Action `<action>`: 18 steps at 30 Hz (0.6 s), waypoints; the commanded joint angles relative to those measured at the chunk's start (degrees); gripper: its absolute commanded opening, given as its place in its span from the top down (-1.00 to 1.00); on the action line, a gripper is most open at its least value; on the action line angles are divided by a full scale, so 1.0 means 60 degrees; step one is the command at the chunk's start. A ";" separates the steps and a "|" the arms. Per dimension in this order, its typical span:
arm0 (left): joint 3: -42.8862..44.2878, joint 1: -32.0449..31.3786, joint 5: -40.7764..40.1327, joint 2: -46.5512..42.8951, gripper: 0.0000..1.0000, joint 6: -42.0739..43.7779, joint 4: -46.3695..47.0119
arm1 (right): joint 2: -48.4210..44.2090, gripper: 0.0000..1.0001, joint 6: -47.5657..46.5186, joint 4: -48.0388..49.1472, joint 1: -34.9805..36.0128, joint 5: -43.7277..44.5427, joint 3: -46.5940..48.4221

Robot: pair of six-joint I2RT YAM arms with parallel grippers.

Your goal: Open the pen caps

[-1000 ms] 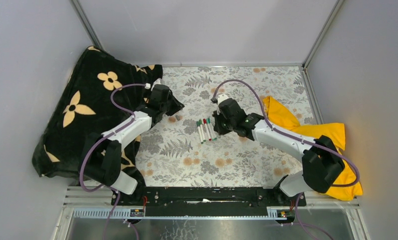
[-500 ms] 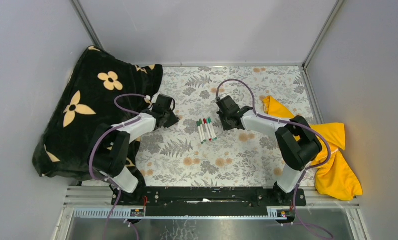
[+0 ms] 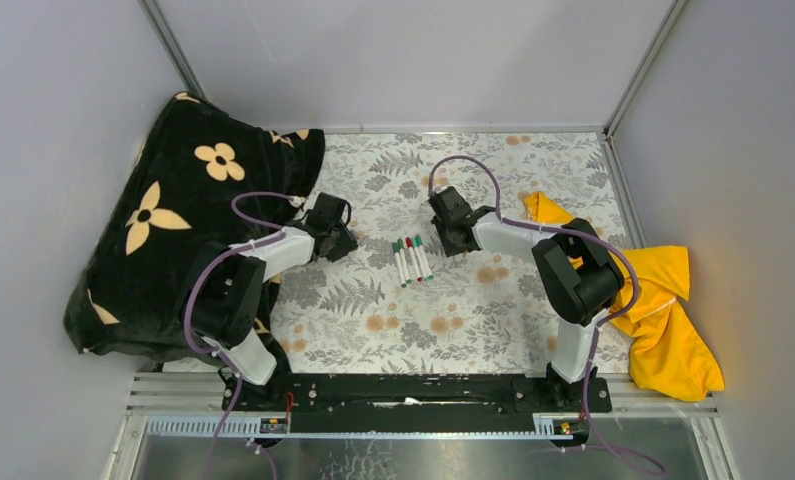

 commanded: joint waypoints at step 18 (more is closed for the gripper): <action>-0.0162 0.0052 0.0013 -0.1746 -0.11 -0.0220 0.0178 | -0.1683 0.05 -0.0391 0.0393 0.0466 -0.0164 -0.0039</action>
